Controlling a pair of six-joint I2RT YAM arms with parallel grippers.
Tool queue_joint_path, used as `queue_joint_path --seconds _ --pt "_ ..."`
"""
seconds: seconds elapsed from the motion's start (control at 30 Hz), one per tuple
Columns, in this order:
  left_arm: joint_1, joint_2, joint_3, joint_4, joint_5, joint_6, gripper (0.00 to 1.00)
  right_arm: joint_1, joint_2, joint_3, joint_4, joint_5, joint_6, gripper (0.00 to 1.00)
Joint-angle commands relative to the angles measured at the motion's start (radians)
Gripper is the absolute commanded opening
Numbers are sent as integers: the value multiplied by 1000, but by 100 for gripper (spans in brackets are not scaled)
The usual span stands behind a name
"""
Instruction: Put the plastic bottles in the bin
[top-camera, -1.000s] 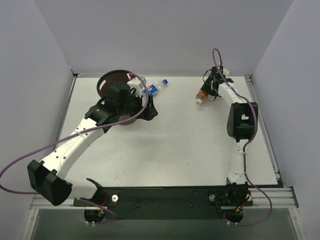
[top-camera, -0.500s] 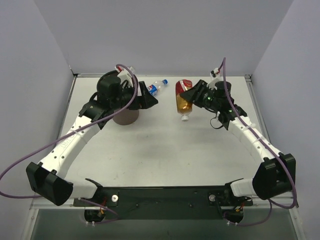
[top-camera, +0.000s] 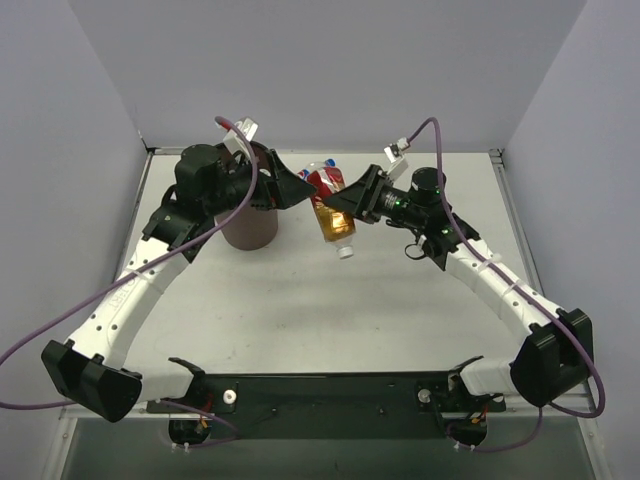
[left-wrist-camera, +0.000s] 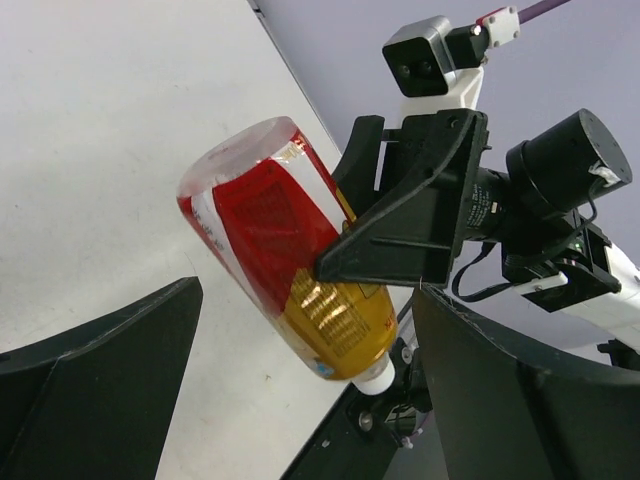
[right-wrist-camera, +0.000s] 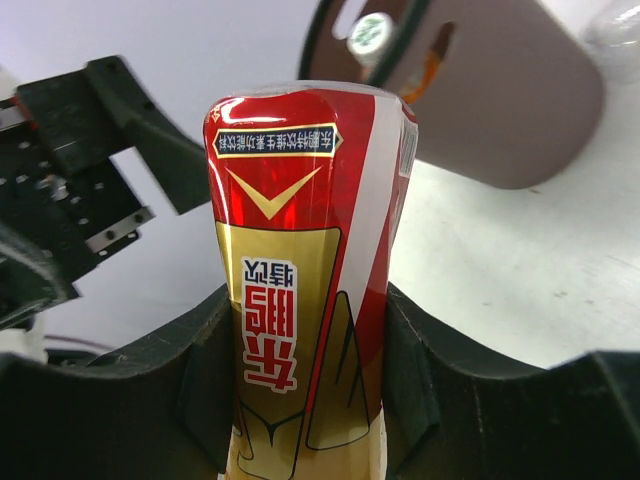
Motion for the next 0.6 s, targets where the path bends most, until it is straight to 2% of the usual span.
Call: queue_joint_path --seconds 0.0,0.2,0.57 --pt "7 -27 11 21 21 -16 98 60 20 90 118 -65 28 0" --pt "7 -39 16 -53 -45 8 97 126 47 139 98 -51 4 0" --pt "13 -74 -36 28 -80 -42 97 179 69 155 139 -57 15 0"
